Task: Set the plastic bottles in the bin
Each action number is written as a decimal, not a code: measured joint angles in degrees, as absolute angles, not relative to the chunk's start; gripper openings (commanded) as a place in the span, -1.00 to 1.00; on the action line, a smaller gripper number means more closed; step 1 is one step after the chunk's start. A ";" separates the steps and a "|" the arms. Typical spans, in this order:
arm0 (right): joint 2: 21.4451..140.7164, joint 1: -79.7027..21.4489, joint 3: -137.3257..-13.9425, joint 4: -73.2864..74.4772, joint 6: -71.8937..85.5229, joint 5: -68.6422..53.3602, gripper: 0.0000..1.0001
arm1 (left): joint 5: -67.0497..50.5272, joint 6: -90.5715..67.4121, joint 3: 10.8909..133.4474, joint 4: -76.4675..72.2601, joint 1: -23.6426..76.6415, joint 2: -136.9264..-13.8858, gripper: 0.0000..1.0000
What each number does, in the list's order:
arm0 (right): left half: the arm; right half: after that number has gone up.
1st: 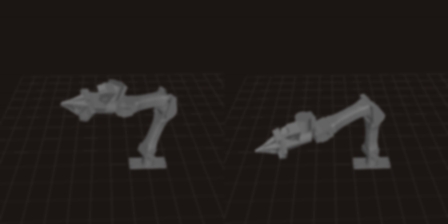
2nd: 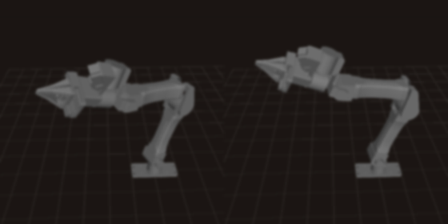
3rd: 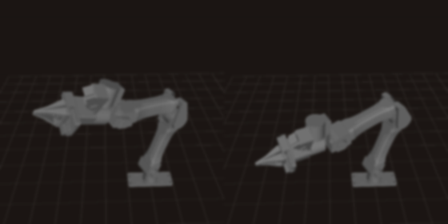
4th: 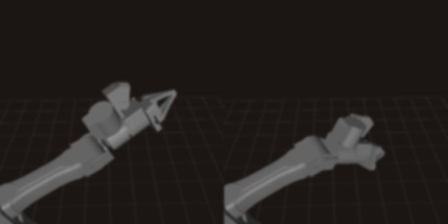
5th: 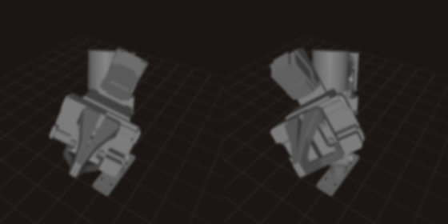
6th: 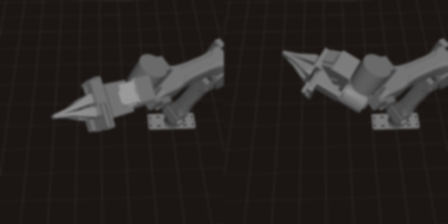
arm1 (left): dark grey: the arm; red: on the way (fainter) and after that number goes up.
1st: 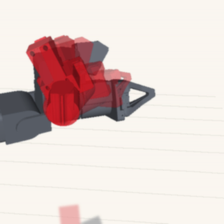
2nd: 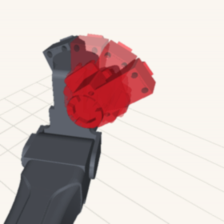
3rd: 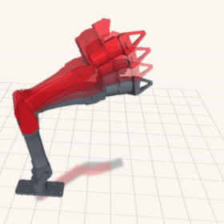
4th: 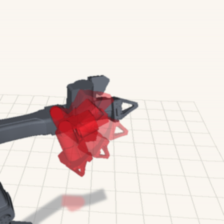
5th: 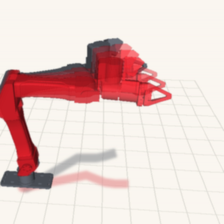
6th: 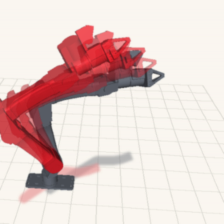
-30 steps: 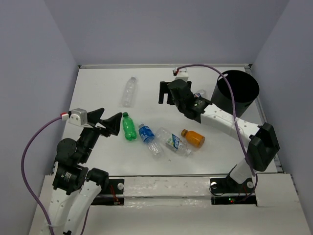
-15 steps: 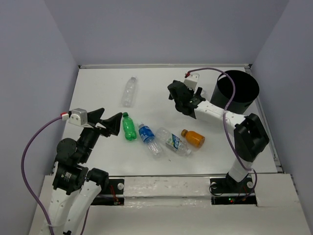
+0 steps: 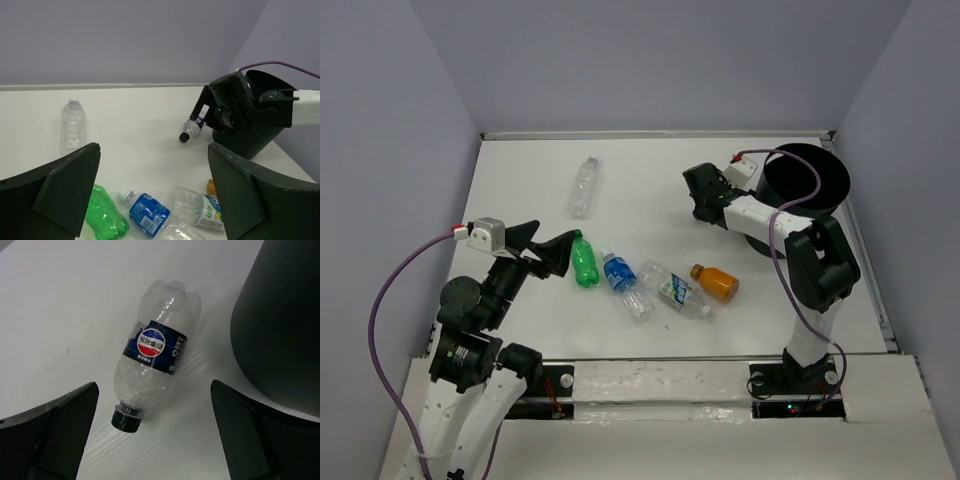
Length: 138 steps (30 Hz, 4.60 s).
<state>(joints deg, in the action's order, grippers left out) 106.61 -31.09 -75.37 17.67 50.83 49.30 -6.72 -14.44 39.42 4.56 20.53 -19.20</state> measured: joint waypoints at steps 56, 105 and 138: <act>66.39 -21.93 -71.66 6.74 17.87 48.77 -0.24 | -8.95 -14.09 39.42 4.12 20.53 -19.66 0.98; 74.28 -39.07 -55.68 43.70 22.24 13.98 0.99 | -5.52 -15.09 39.42 4.69 21.28 -22.48 0.98; 93.62 -35.62 -61.82 41.23 14.72 15.84 0.51 | -5.32 -15.09 39.42 5.61 21.28 -22.48 0.98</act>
